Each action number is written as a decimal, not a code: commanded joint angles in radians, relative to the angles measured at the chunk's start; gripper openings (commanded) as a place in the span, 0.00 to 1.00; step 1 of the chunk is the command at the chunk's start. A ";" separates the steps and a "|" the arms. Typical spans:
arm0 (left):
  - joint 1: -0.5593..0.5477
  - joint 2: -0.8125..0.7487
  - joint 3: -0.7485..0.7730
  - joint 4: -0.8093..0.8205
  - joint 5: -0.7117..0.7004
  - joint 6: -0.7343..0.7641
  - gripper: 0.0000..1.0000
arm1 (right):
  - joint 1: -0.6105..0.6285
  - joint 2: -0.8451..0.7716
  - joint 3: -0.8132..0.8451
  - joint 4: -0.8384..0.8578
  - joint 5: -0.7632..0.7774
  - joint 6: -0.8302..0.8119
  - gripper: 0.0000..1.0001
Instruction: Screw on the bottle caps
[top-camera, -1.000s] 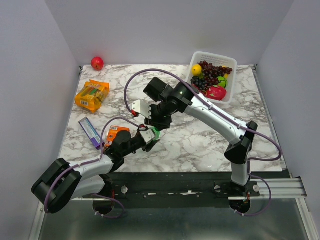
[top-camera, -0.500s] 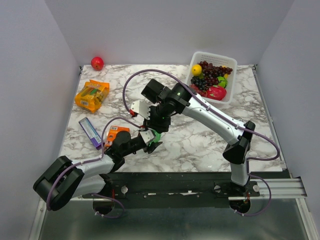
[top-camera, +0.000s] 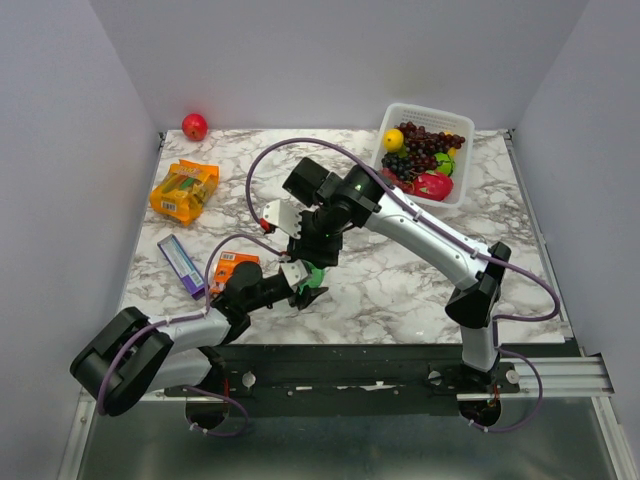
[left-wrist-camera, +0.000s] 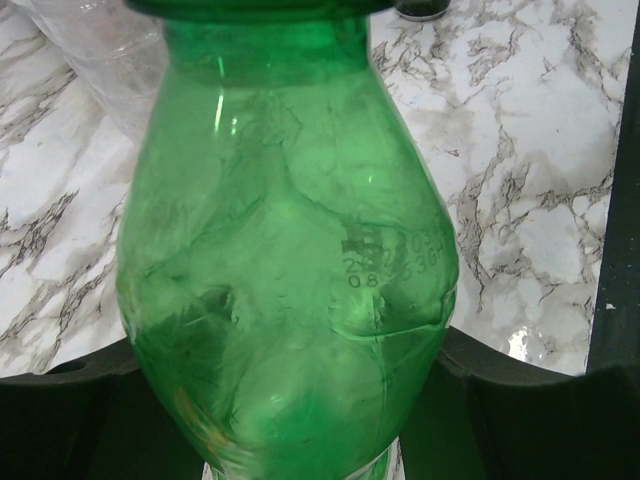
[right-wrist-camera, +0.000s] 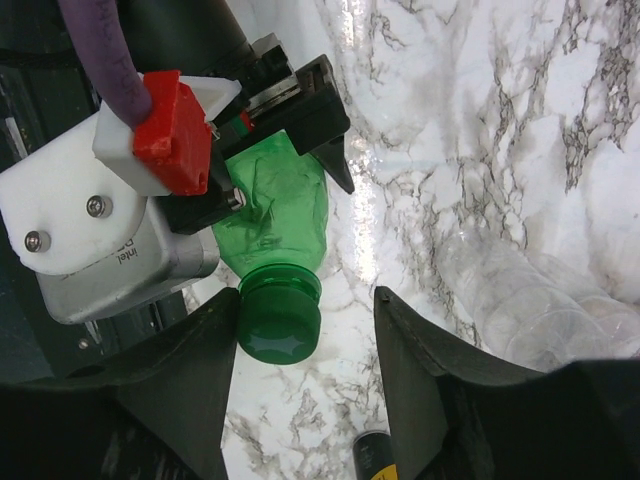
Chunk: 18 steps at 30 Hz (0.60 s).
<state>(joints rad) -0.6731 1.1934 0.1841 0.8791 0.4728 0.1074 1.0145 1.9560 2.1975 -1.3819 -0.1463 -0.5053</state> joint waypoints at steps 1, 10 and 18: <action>0.018 0.029 0.018 0.103 0.087 -0.060 0.00 | 0.001 -0.002 0.044 -0.129 -0.002 -0.002 0.64; 0.050 0.067 0.017 0.161 0.112 -0.139 0.00 | 0.002 -0.052 0.027 -0.092 -0.050 -0.035 0.73; 0.072 0.080 0.014 0.175 0.133 -0.161 0.00 | -0.005 -0.135 0.036 -0.037 -0.044 -0.047 0.91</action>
<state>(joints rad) -0.6136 1.2667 0.1848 0.9989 0.5621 -0.0269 1.0142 1.9213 2.2101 -1.3621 -0.1730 -0.5404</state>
